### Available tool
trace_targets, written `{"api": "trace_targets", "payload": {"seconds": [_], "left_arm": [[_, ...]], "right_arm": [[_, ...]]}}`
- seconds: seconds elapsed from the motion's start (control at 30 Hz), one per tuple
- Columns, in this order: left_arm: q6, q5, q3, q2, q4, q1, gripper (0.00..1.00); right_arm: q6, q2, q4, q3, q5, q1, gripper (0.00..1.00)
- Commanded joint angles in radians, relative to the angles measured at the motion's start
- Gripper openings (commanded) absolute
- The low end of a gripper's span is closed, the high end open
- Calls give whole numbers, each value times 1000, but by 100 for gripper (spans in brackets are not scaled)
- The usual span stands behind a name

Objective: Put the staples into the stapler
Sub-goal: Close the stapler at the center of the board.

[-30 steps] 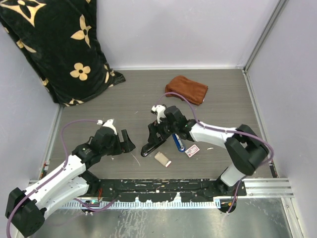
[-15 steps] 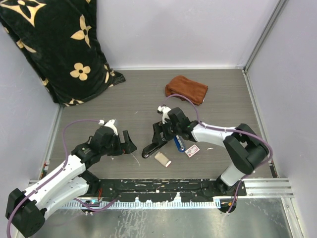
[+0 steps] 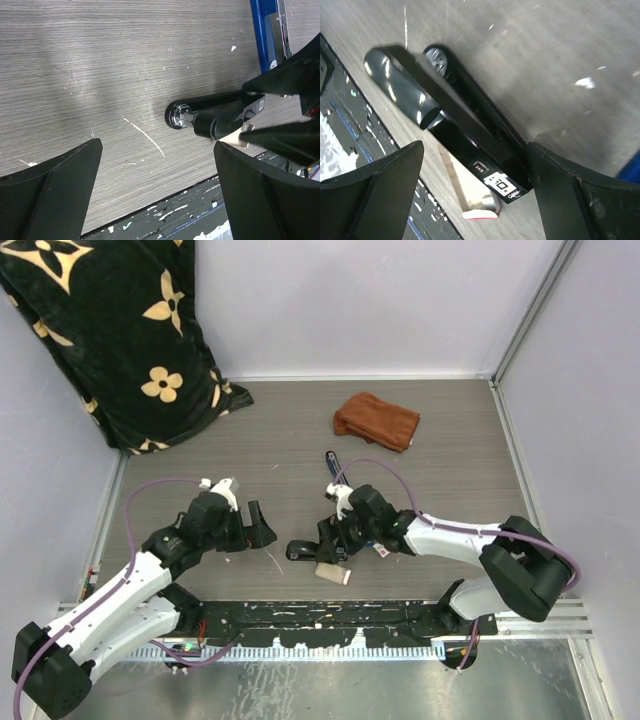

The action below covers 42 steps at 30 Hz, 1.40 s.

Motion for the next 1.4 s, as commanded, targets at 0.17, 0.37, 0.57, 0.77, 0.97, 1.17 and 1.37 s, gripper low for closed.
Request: {"api": "trace_targets", "payload": {"seconds": [0.17, 0.37, 0.57, 0.77, 0.97, 1.17, 1.37], "left_arm": [[4, 49, 49, -22, 7, 10, 98], [-6, 65, 44, -17, 25, 14, 98], [-37, 83, 24, -11, 68, 15, 98], [-68, 101, 7, -7, 110, 17, 98], [-67, 101, 9, -14, 103, 24, 99], [-98, 105, -13, -22, 140, 28, 99], [-154, 152, -71, -33, 246, 30, 100]], "right_arm": [[-109, -83, 10, -1, 301, 204, 90], [-163, -13, 3, 52, 488, 296, 79], [-148, 83, 27, 109, 568, 329, 62], [-154, 164, 46, 154, 545, 340, 58], [-210, 220, 11, 189, 574, 366, 60], [-187, 237, 53, 181, 603, 367, 27], [-173, 179, 220, 106, 561, 365, 1]]}}
